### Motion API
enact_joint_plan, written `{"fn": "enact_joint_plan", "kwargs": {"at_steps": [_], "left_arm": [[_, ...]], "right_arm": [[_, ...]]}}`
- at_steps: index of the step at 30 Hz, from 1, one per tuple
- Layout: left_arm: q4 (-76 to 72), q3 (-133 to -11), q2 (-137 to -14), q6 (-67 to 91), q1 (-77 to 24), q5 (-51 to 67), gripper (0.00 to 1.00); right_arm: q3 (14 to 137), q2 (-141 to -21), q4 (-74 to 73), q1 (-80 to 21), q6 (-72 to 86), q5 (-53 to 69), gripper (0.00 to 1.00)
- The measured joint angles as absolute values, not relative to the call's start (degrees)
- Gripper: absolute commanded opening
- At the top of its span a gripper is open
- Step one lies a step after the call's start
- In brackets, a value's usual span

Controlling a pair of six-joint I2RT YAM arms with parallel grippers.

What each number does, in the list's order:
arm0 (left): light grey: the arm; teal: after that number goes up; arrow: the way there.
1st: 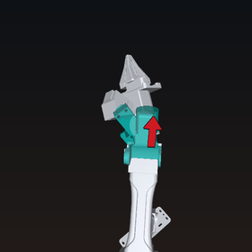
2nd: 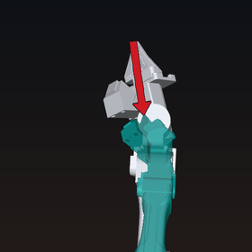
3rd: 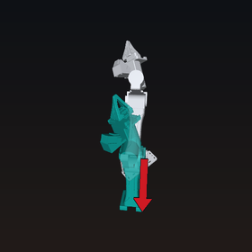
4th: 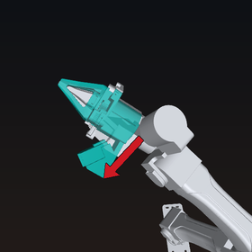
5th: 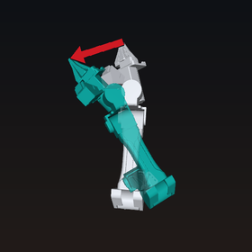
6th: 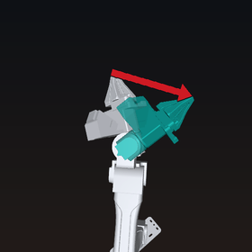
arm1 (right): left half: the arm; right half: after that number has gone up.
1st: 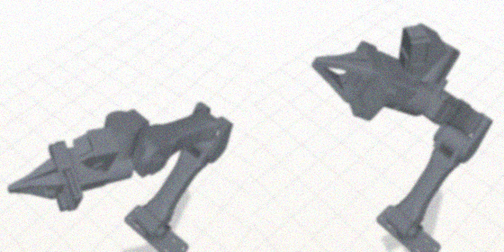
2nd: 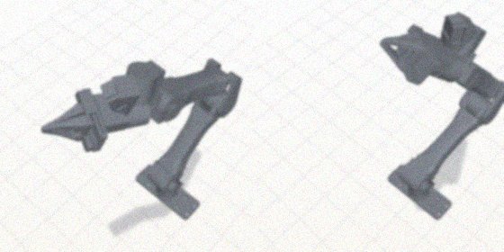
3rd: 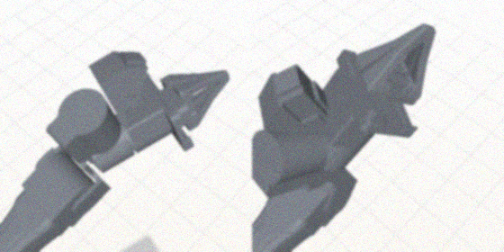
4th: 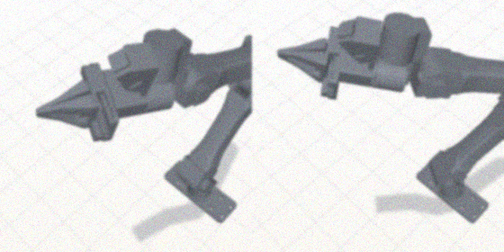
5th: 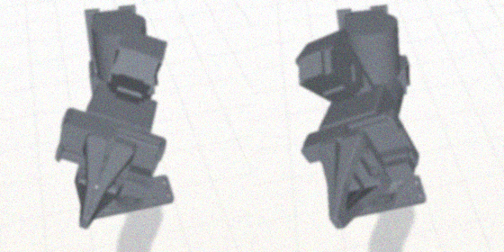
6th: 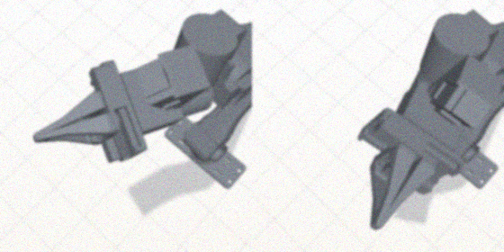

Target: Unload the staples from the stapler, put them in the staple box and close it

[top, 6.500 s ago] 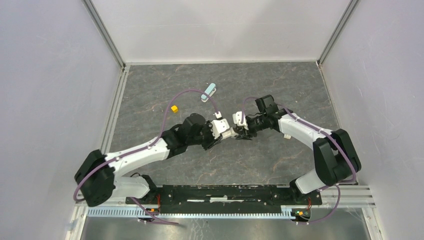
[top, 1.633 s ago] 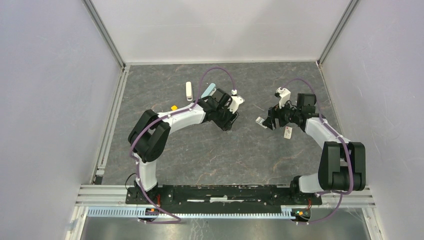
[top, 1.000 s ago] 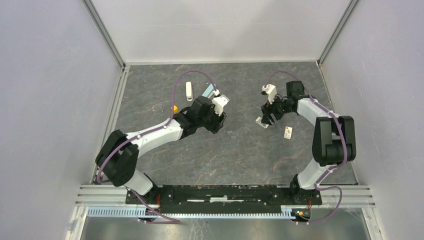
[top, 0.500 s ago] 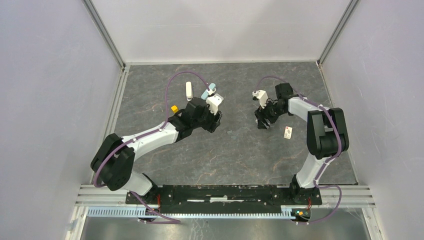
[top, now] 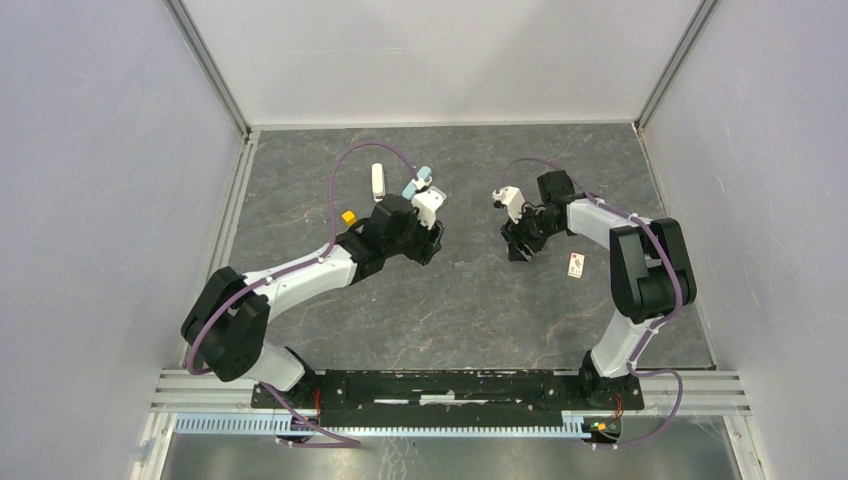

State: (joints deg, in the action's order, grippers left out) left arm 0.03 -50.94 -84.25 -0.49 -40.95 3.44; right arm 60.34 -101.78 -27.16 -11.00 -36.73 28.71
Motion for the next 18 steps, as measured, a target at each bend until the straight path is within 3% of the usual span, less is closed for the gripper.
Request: {"fn": "enact_joint_plan", "kwargs": {"at_steps": [5, 10, 18], "left_arm": [[0.0, -50.7, -83.8, -0.3, -40.9, 3.7, 0.59], [-0.2, -50.5, -83.3, -0.1, -40.9, 4.6, 0.59], [-1.2, -49.9, -83.0, 2.2, -40.9, 5.4, 0.59]], "right_arm": [[58.2, -99.9, -26.4, -12.2, -36.5, 26.6, 0.62], [56.9, -98.8, -25.7, -12.3, -36.6, 24.2, 0.5], [55.1, -97.7, -23.3, -13.4, -36.4, 22.4, 0.41]]}}
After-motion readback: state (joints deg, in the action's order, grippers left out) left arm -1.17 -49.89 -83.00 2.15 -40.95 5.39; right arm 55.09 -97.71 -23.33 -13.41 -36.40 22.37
